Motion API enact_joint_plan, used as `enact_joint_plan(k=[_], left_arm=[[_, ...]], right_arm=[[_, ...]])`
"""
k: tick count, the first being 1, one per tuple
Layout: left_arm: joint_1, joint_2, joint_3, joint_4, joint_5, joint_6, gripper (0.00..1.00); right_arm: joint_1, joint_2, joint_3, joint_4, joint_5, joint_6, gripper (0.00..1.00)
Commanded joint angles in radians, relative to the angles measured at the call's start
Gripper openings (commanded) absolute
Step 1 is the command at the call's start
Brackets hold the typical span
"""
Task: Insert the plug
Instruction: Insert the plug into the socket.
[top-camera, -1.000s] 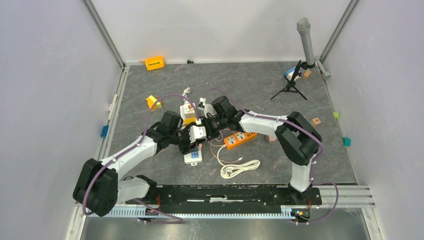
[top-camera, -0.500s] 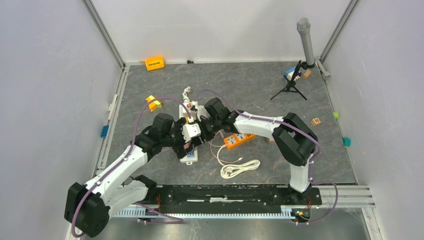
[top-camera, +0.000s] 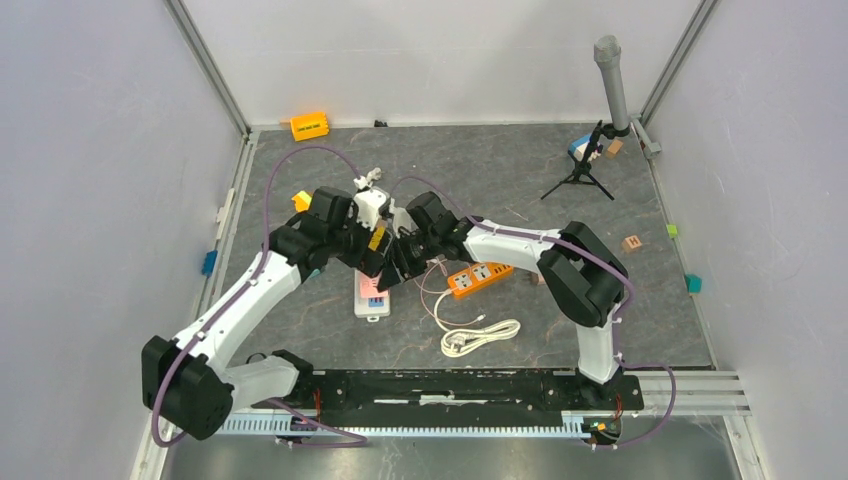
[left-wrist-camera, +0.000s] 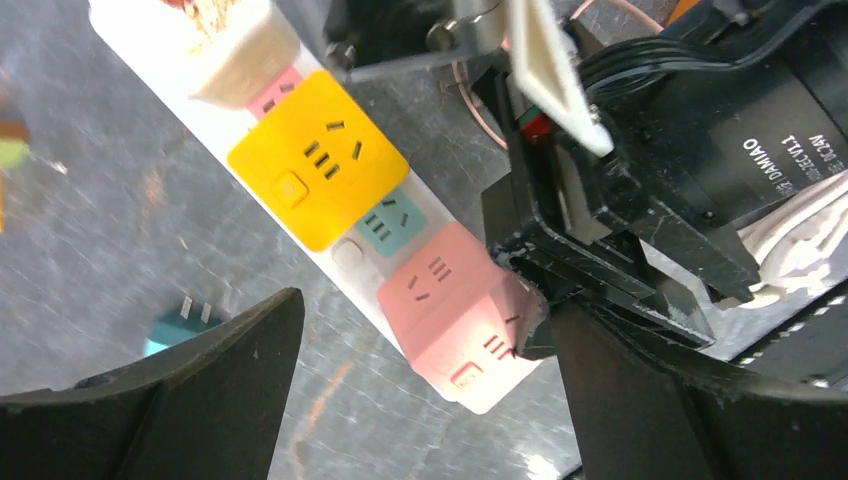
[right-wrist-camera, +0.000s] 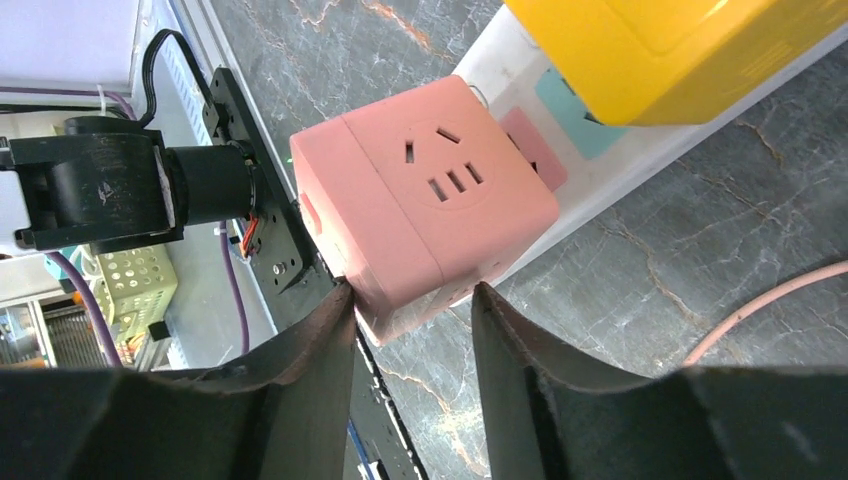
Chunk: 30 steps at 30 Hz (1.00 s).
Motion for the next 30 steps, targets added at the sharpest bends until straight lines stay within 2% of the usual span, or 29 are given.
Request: enact_joint_plan(k=[1, 8, 15, 18, 23, 27, 30], left_arm=[[0.031, 0.046, 0.049, -0.026, -0.071, -0.254, 0.96], [0.06, 0.012, 0.053, -0.125, -0.194, -0.371, 0.95], [0.129, 0.039, 0.044, -0.214, -0.139, -0.446, 0.85], [0.155, 0.024, 0.046, -0.212, -0.137, -0.467, 0.85], [0.216, -0.009, 0.059, -0.217, -0.142, -0.492, 0.94], [0.259, -0.015, 0.066, -0.227, -0.146, -0.495, 0.93], [0.282, -0.005, 0.062, -0.224, -0.136, -0.474, 0.86]], right_arm=[[-0.011, 0.076, -0.001, -0.084, 0.175, -0.059, 0.5], [-0.023, 0.07, 0.007, -0.031, 0.148, -0.005, 0.55], [-0.034, 0.074, 0.007, 0.009, 0.139, 0.037, 0.61], [-0.044, 0.067, -0.011, 0.033, 0.147, 0.058, 0.6], [-0.061, 0.068, -0.017, 0.044, 0.168, 0.067, 0.57], [-0.072, 0.067, -0.008, 0.053, 0.171, 0.07, 0.57], [-0.075, 0.07, 0.002, 0.053, 0.177, 0.072, 0.58]])
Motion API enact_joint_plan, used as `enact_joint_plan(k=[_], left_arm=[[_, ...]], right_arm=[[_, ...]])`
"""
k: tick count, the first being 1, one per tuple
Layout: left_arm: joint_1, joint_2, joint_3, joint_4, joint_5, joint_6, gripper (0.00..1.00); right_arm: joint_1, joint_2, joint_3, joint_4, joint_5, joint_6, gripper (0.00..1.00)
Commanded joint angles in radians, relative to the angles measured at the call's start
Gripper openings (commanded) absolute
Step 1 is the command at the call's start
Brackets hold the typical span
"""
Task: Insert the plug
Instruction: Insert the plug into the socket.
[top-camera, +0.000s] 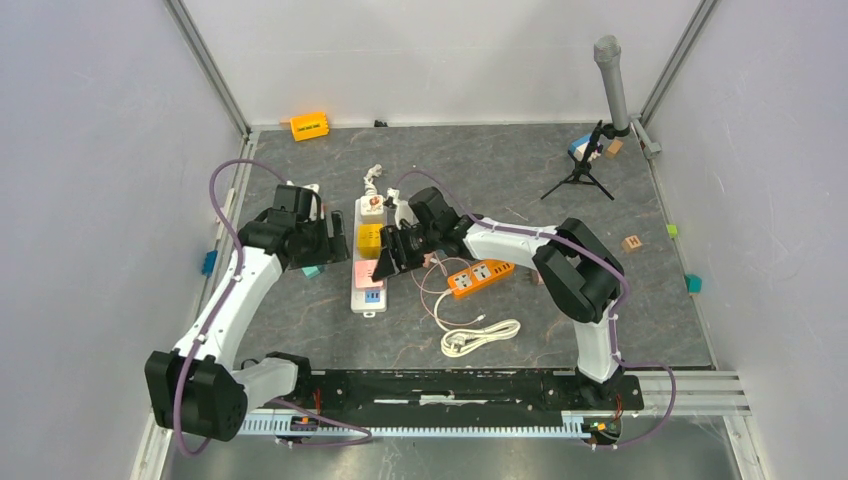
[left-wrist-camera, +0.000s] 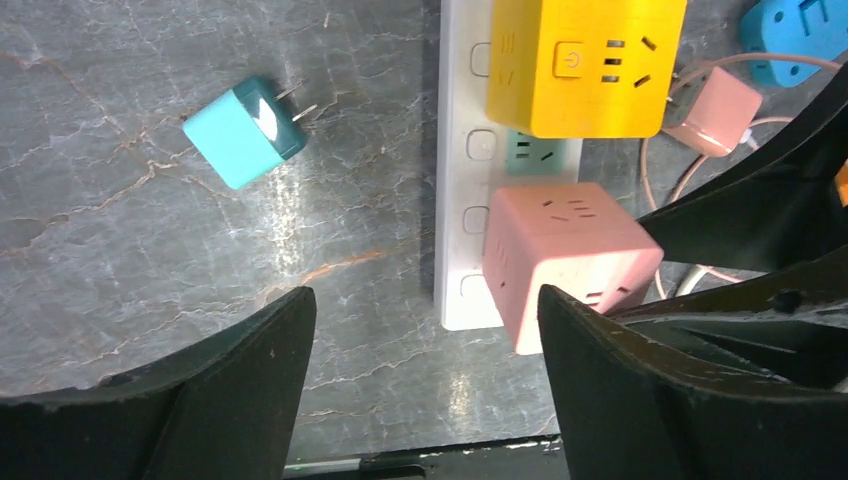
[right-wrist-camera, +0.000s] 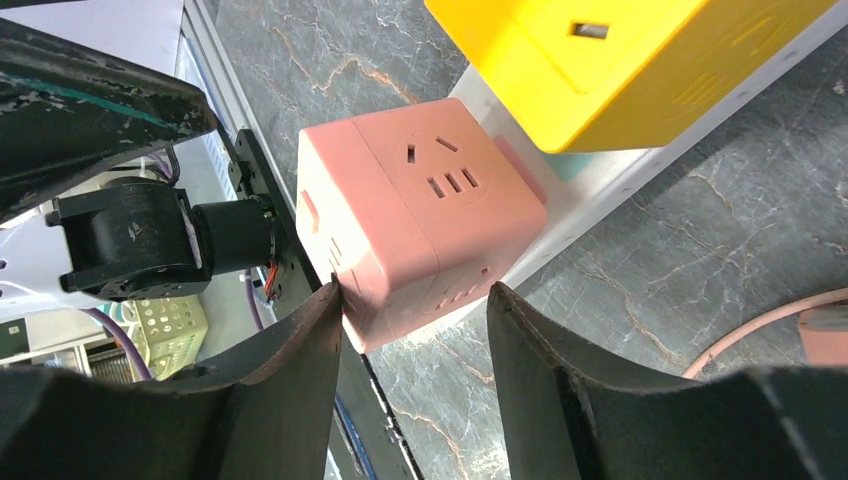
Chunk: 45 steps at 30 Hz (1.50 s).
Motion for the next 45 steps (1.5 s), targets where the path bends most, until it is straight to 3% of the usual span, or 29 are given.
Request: enact_joint_plan(k=[1, 5, 10, 14, 18, 21, 26, 32, 37, 42, 45], left_arm=[[0.025, 0.0, 0.029, -0.009, -0.01, 0.001, 0.82], [0.025, 0.033, 0.005, 0.021, 0.115, 0.022, 0.71], [0.025, -0.004, -0.073, 0.133, 0.245, -0.037, 0.72], [0.025, 0.007, -0.122, 0.162, 0.25, -0.055, 0.69], [0.024, 0.041, -0.17, 0.198, 0.265, -0.058, 0.5], [0.023, 0.075, -0.201, 0.21, 0.24, -0.061, 0.42], [0.009, 0.135, -0.232, 0.21, 0.204, -0.051, 0.38], [0.007, 0.095, -0.132, 0.187, 0.197, -0.054, 0.49], [0.009, 0.04, 0.039, 0.154, 0.154, -0.009, 0.69], [0.02, 0.054, 0.133, 0.115, 0.046, 0.005, 0.99], [0.046, 0.083, 0.138, 0.104, -0.017, -0.022, 1.0]], right_arm=[[-0.041, 0.038, -0.009, -0.039, 0.169, -0.035, 0.57], [-0.041, 0.049, -0.005, -0.041, 0.176, -0.034, 0.56], [-0.041, 0.066, -0.006, -0.039, 0.186, -0.033, 0.53], [-0.041, 0.077, -0.004, -0.042, 0.19, -0.036, 0.49], [-0.041, 0.084, -0.007, -0.052, 0.197, -0.051, 0.43], [-0.038, 0.086, -0.024, -0.057, 0.21, -0.063, 0.4], [-0.02, 0.098, -0.034, -0.103, 0.232, -0.118, 0.36], [-0.016, 0.046, 0.008, -0.152, 0.238, -0.194, 0.43], [-0.019, -0.039, 0.165, -0.242, 0.245, -0.265, 0.66], [-0.04, -0.12, 0.237, -0.287, 0.201, -0.285, 0.8], [-0.062, -0.186, 0.195, -0.282, 0.192, -0.282, 0.86]])
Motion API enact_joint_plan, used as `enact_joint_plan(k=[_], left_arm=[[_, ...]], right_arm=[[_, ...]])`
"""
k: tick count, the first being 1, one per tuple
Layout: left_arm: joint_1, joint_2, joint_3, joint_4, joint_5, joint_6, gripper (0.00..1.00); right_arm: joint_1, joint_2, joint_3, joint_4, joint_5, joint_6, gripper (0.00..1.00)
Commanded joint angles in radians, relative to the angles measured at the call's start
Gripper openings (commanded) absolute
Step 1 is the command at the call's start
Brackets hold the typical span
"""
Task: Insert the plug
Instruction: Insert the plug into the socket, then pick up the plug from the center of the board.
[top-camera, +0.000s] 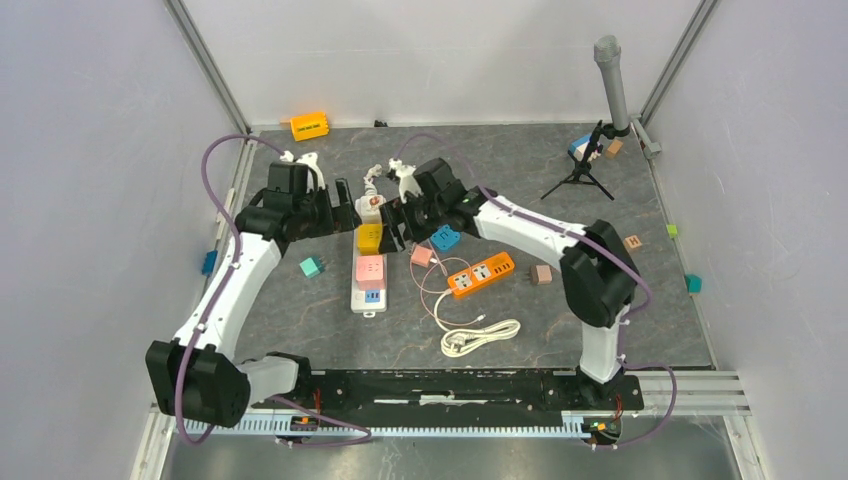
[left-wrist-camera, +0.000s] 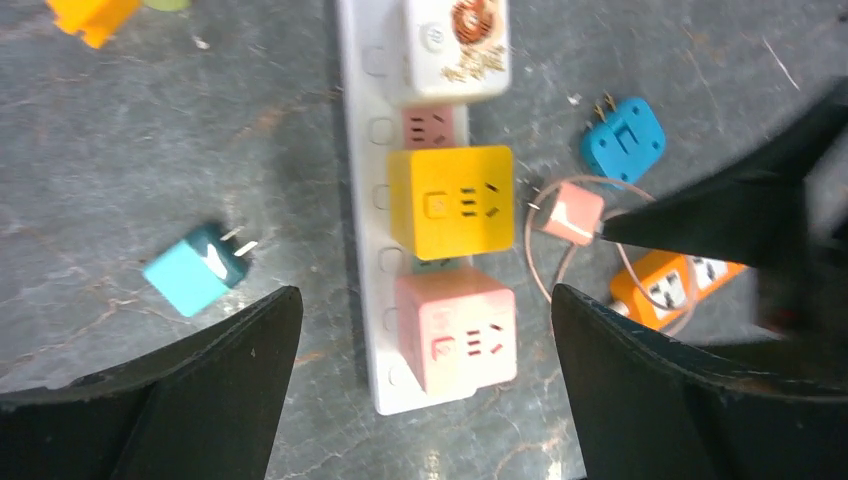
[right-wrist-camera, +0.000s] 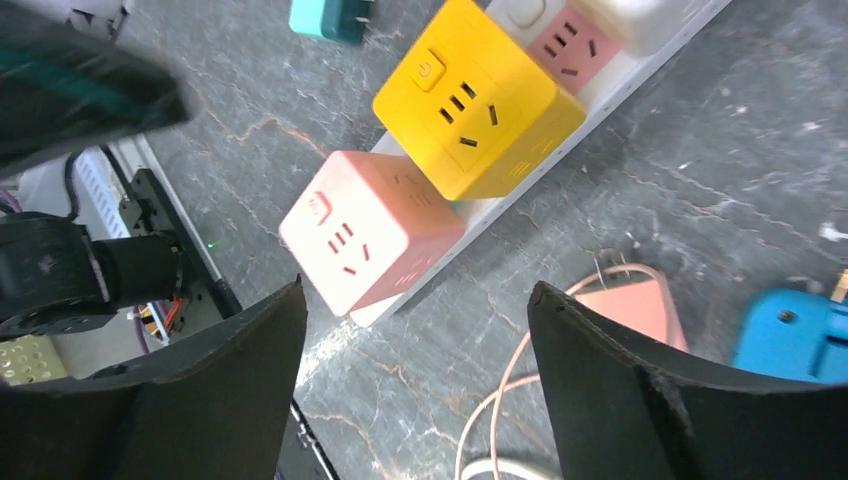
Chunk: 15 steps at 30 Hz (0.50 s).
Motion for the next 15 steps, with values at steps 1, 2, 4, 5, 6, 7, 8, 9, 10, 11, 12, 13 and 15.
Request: enact_joint_plan(k=[1, 2, 4, 5, 6, 7, 8, 9, 10, 11, 12, 13, 15], left_arm=[[0.044, 0.031, 0.015, -0.036, -0.114, -0.022, 1.0], [0.06, 0.039, 0.008, -0.034, -0.115, -0.049, 1.0], [0.103, 0.063, -0.008, -0.034, -0.102, -0.102, 1.0], [0.119, 0.077, -0.019, -0.031, -0.098, -0.123, 1.0], [0.14, 0.092, -0.03, -0.03, -0.098, -0.148, 1.0], [0.155, 0.105, -0.039, -0.031, -0.102, -0.166, 1.0], [0.176, 0.118, -0.05, -0.031, -0.102, -0.185, 1.0], [0.205, 0.129, -0.061, -0.029, -0.102, -0.203, 1.0], [0.231, 0.144, -0.074, -0.028, -0.111, -0.231, 1.0], [0.256, 0.157, -0.089, -0.027, -0.116, -0.256, 1.0], [0.277, 0.168, -0.101, -0.026, -0.12, -0.278, 1.0], [0.299, 0.184, -0.114, -0.025, -0.117, -0.294, 1.0], [0.333, 0.213, -0.12, -0.011, -0.062, -0.285, 1.0]], right_arm=[[-0.036, -0.156, -0.008, -0.023, 0.007, -0.039, 0.88], [-0.047, -0.181, -0.031, -0.022, 0.006, -0.04, 0.9], [-0.069, -0.225, -0.079, -0.022, 0.005, -0.047, 0.93], [-0.078, -0.25, -0.108, -0.021, 0.005, -0.051, 0.96], [-0.088, -0.269, -0.132, -0.027, 0.009, -0.06, 0.98], [-0.098, -0.29, -0.157, -0.036, 0.018, -0.071, 0.98], [-0.11, -0.307, -0.178, -0.05, 0.035, -0.085, 0.98], [-0.12, -0.326, -0.203, -0.06, 0.047, -0.098, 0.98], [-0.131, -0.343, -0.228, -0.066, 0.059, -0.106, 0.98], [-0.144, -0.357, -0.248, -0.071, 0.067, -0.115, 0.98], [-0.153, -0.372, -0.267, -0.075, 0.076, -0.124, 0.98], [-0.159, -0.383, -0.281, -0.081, 0.089, -0.136, 0.98], [-0.172, -0.4, -0.307, -0.102, 0.111, -0.154, 0.98]])
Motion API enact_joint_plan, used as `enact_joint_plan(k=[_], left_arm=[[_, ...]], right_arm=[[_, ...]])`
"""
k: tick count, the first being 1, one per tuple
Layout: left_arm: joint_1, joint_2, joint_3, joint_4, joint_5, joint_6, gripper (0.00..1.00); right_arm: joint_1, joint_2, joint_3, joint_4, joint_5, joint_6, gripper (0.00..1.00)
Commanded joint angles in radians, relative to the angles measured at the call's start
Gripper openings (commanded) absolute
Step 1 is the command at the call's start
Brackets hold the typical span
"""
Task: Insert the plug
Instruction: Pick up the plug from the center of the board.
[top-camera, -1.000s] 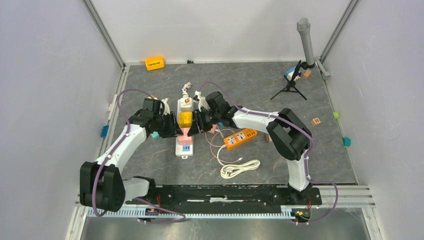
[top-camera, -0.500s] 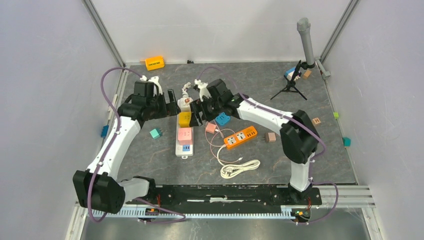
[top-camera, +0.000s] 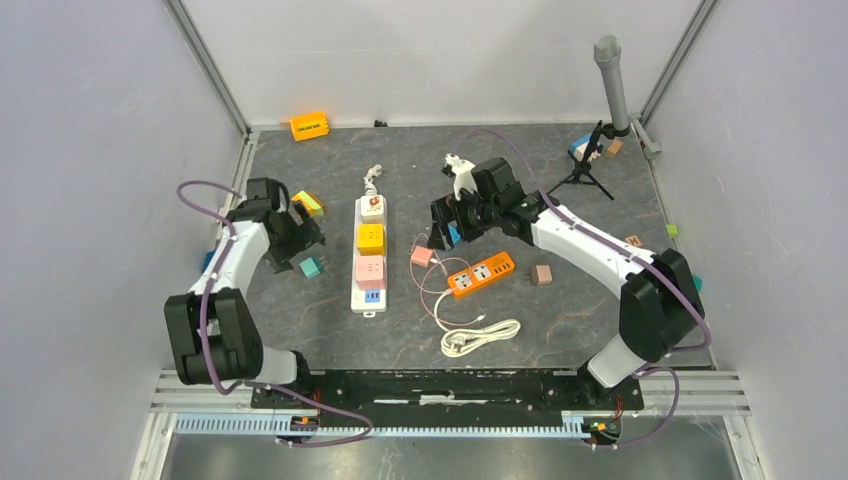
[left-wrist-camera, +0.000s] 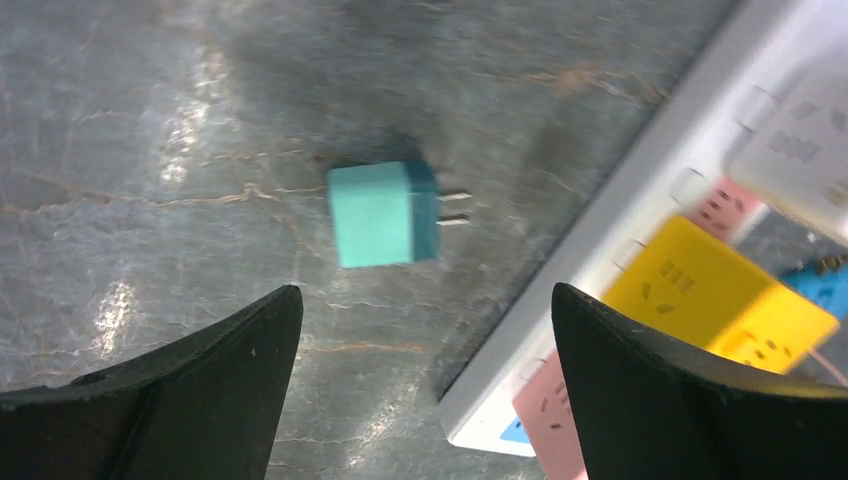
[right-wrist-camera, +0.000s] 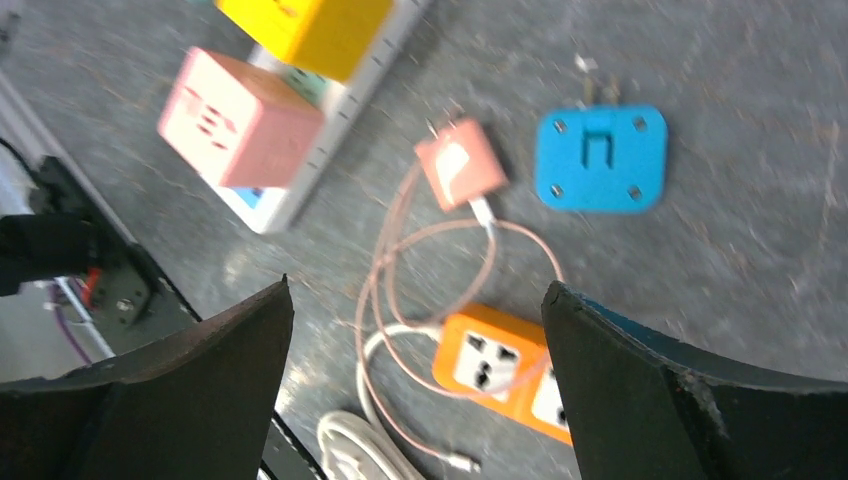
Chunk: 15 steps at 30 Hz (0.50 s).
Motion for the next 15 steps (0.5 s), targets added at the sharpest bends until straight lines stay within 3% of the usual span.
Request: enact_joint_plan(k=[1, 7, 15], left_arm=[[0.069, 0.051, -0.011, 0.011, 0.043, -0.093, 1.0], [0.078, 0.058, 0.035, 0.016, 0.053, -0.033, 1.0], [0.086, -0.076, 0.044, 0.071, 0.071, 0.052, 1.0]], right_arm=[[-0.03, -0.065, -0.058, -0.051, 0.068, -0.072, 0.98], [-0.104, -0.131, -0.124, -0.117, 0.165, -0.125, 0.98], [-0.251, -0.265, -0.243, -0.189, 0.433, -0.128, 0.98]])
